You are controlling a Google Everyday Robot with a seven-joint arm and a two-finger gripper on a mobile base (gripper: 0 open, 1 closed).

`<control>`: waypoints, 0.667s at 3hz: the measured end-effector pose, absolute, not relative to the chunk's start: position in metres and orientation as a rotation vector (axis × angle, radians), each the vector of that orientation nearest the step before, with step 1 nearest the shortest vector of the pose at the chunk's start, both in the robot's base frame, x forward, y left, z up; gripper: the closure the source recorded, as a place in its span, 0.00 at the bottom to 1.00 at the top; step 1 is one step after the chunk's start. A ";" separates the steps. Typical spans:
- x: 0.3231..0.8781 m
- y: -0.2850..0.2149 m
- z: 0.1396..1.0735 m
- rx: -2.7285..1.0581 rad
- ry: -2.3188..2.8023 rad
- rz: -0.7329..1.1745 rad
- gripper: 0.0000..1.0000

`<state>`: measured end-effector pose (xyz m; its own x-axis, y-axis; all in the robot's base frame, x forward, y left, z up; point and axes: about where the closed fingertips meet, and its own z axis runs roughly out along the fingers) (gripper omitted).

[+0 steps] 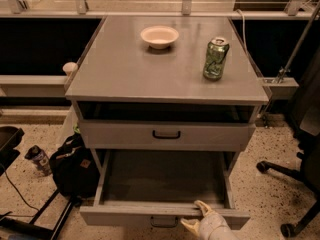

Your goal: Open middle drawer

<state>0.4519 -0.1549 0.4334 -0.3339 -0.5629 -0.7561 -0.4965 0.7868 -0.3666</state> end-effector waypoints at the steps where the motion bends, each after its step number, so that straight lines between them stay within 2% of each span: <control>1: 0.452 -0.155 0.437 -0.793 1.993 -0.085 1.00; 2: 0.452 -0.155 0.437 -0.793 1.993 -0.085 0.82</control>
Offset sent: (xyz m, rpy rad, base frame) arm 0.0000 0.0000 0.0033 0.0000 0.0000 0.0000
